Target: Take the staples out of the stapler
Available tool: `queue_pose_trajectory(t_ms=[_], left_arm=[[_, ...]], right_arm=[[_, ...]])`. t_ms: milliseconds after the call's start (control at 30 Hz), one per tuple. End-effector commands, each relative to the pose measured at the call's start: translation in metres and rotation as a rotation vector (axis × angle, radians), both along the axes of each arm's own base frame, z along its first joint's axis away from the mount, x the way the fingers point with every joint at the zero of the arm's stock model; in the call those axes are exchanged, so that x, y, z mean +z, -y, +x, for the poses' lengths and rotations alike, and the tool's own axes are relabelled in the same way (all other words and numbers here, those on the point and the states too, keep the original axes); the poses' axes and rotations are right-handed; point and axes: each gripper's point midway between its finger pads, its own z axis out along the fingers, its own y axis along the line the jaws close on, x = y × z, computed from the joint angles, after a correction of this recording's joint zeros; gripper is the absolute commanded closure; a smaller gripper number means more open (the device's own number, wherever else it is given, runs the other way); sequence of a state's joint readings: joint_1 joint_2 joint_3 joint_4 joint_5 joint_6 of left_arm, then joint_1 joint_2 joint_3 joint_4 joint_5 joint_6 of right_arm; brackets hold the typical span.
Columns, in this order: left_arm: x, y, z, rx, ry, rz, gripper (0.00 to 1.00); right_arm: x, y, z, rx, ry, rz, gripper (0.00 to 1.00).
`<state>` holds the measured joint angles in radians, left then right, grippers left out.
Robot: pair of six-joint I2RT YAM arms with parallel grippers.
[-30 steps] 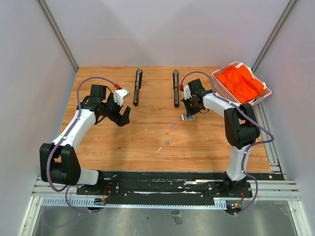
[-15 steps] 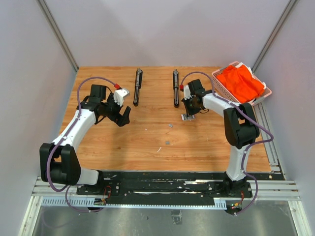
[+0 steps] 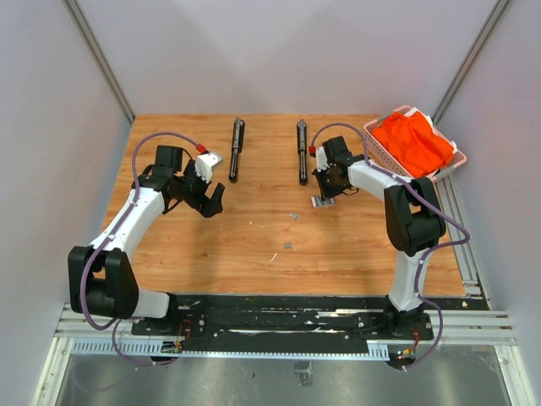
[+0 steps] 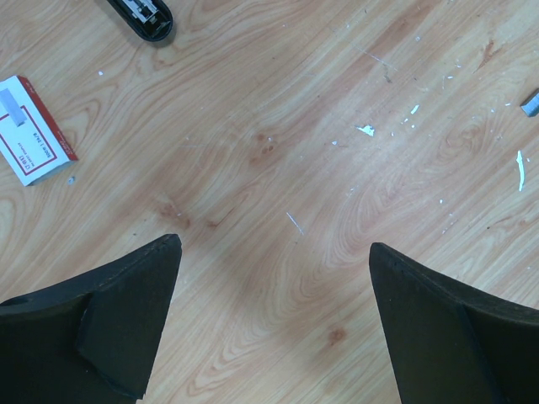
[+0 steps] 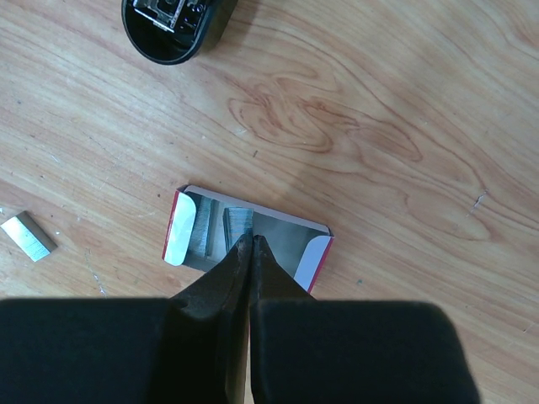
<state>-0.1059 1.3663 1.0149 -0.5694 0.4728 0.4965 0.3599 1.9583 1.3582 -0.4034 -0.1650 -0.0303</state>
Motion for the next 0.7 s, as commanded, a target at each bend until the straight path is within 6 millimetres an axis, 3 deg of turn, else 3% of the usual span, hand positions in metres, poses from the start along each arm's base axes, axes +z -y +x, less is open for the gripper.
queue_pose_trajectory(t_ms=[0, 667], left_arm=[[-0.0014, -0.0004, 0.0031, -0.002, 0.007, -0.014, 0.02], [-0.0032, -0.0003, 0.0031, -0.003, 0.002, -0.014, 0.02]], right_arm=[[0.0054, 0.0001, -0.0053, -0.006, -0.004, -0.014, 0.99], [0.0048, -0.0088, -0.0079, 0.002, -0.039, 0.005, 0.93]])
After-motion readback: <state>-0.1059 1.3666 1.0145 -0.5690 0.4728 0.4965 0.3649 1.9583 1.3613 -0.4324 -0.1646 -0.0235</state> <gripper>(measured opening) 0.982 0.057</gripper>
